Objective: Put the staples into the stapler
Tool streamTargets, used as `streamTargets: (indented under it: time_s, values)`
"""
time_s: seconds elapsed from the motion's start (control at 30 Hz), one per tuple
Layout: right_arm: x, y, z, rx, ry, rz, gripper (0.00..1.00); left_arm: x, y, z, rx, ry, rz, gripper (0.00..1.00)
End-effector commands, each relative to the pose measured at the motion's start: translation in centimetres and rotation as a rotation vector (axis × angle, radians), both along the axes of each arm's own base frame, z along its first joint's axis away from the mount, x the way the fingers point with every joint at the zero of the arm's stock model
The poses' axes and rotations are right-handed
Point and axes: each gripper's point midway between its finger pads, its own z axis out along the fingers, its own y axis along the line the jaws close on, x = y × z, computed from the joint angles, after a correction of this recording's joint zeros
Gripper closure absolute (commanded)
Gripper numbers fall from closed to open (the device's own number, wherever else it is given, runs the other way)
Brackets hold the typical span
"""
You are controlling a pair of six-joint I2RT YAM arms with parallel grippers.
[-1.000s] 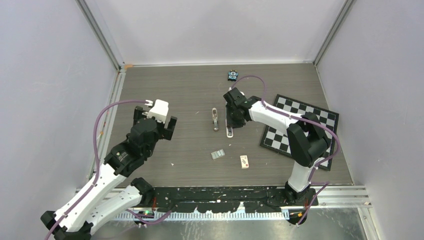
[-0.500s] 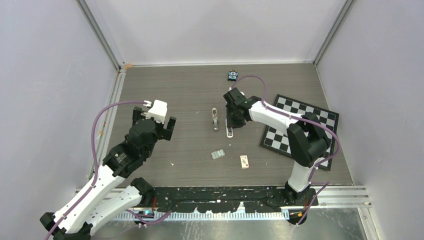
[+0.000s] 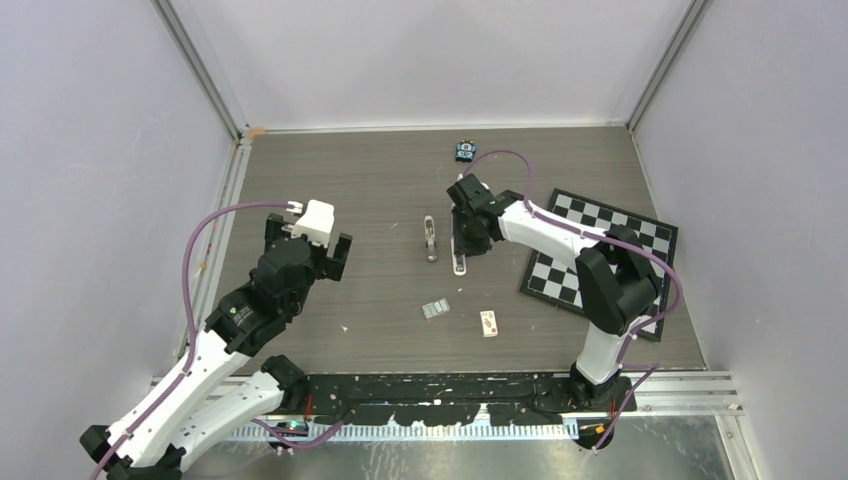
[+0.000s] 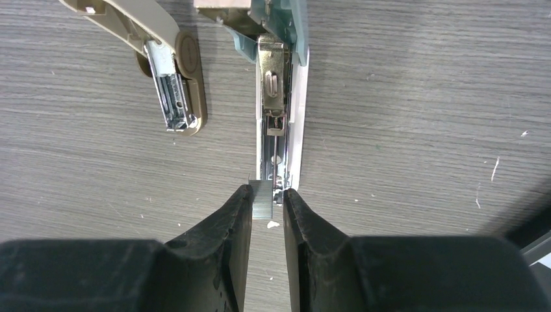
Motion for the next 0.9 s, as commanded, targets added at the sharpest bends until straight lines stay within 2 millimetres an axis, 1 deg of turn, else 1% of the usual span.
streamTargets:
  time_s: [0.0, 0.07, 0.27, 0.37, 0.47, 0.87]
  values:
    - [0.8, 0.7, 3.7, 0.073, -0.075, -0.005, 0.7, 0.0, -0.2, 1.8, -0.054, -0.056, -0.003, 0.0]
    - [0.6, 0.7, 3.9, 0.082, -0.073, -0.004, 0.7, 0.1, -0.2, 1.8, -0.054, -0.057, -0.003, 0.0]
    - [0.3, 1.2, 5.8, 0.125, -0.085, 0.006, 0.7, 0.1, -0.2, 1.7, -0.045, -0.051, 0.0, 0.0]
    - [0.3, 1.2, 6.2, 0.128, -0.088, 0.008, 0.7, 0.1, -0.1, 1.7, -0.045, -0.052, 0.002, 0.0]
    - [0.4, 1.1, 6.0, 0.119, -0.092, 0.006, 0.7, 0.1, -0.1, 1.7, -0.046, -0.052, 0.002, 0.0]
    - [0.3, -0.4, 3.8, 0.031, -0.07, -0.025, 0.7, 0.0, -0.1, 1.7, -0.047, -0.052, -0.002, 0.0]
